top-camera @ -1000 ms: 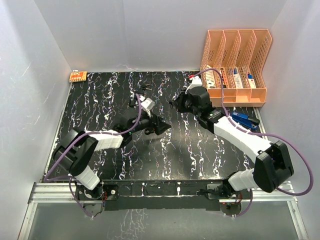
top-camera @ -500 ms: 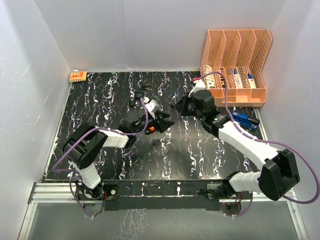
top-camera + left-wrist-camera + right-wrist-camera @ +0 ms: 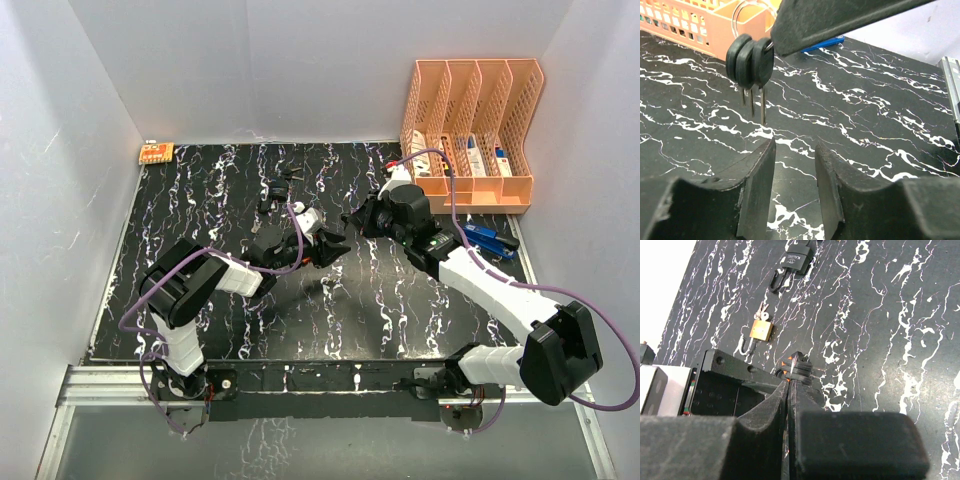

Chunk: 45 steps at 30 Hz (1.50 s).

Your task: Unlock with the key

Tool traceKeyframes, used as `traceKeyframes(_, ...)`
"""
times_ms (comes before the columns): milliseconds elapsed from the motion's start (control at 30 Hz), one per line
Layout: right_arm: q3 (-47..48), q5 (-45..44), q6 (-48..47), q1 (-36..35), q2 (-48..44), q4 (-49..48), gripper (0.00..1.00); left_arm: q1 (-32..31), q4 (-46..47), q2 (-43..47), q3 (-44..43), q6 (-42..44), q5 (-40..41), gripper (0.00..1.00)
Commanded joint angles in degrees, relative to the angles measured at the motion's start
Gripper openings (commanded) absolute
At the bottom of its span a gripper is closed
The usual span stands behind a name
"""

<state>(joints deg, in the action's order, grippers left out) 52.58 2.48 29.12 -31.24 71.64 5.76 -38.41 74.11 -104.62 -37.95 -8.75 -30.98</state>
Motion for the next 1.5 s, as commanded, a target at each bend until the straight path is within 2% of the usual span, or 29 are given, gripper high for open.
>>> traceKeyframes(0,-0.9,0.8,0.7,-0.1,-2.2,-3.6,0.00,-0.4,5.8,-0.1,-1.6,2.0,-2.0,0.33)
traceKeyframes(67,-1.0,1.0,0.8,-0.1,-2.2,-3.6,0.00,-0.5,7.3,-0.4,-1.4,2.3,-2.0,0.27)
traceKeyframes(200,-1.2,1.1,0.8,-0.1,-2.4,-3.7,0.00,-0.5,10.3,-0.8,-0.8,2.9,-2.2,0.23)
traceKeyframes(467,-1.5,1.3,0.8,-0.1,-2.5,-3.8,0.00,-0.7,12.9,-1.8,-0.6,3.6,-2.8,0.22)
traceKeyframes(633,-1.5,1.3,0.8,-0.1,-2.5,-3.8,0.00,-0.7,13.2,-1.8,-0.6,3.6,-2.3,0.14)
traceKeyframes(700,-1.5,1.4,0.8,-0.1,-2.7,-3.8,0.00,-0.7,13.2,-1.8,-0.5,3.5,-1.9,0.14)
traceKeyframes(867,-1.4,1.3,0.8,-0.1,-3.5,-3.4,0.00,-0.7,13.4,-1.7,0.6,4.1,0.2,0.20)
traceKeyframes(1133,-1.5,1.5,0.8,-0.1,-3.9,-3.1,0.00,-0.7,15.2,-1.5,3.1,4.9,3.5,0.37)
traceKeyframes(1467,-1.7,1.7,0.8,-0.1,-3.6,-3.1,0.00,-0.8,14.7,-2.3,0.6,5.1,2.4,0.38)
